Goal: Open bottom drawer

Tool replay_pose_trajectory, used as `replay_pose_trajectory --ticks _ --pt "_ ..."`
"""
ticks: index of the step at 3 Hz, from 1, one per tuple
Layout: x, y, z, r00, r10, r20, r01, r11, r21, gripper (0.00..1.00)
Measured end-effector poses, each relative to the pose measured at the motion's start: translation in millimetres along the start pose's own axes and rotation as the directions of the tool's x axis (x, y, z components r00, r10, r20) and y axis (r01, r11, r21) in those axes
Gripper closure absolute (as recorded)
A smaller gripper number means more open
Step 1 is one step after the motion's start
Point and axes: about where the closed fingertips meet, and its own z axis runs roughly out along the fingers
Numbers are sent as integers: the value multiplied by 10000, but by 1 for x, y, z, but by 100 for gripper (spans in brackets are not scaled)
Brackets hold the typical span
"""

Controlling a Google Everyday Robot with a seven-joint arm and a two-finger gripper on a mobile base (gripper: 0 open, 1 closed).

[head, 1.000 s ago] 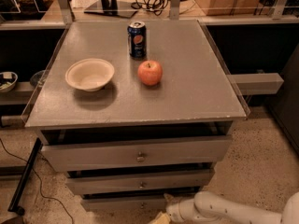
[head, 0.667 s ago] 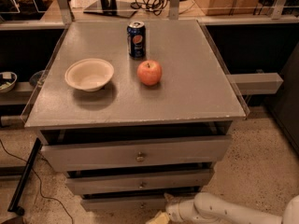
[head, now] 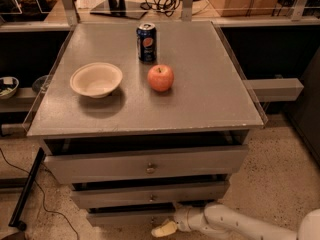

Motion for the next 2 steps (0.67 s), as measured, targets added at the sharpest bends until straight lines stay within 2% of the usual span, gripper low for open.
replay_pose_trajectory --ticks 1,2 --pt "-6 -1 6 9997 -230 -116 232 9996 151 0" --pt "0 1 9 9963 -681 -518 701 9969 365 0"
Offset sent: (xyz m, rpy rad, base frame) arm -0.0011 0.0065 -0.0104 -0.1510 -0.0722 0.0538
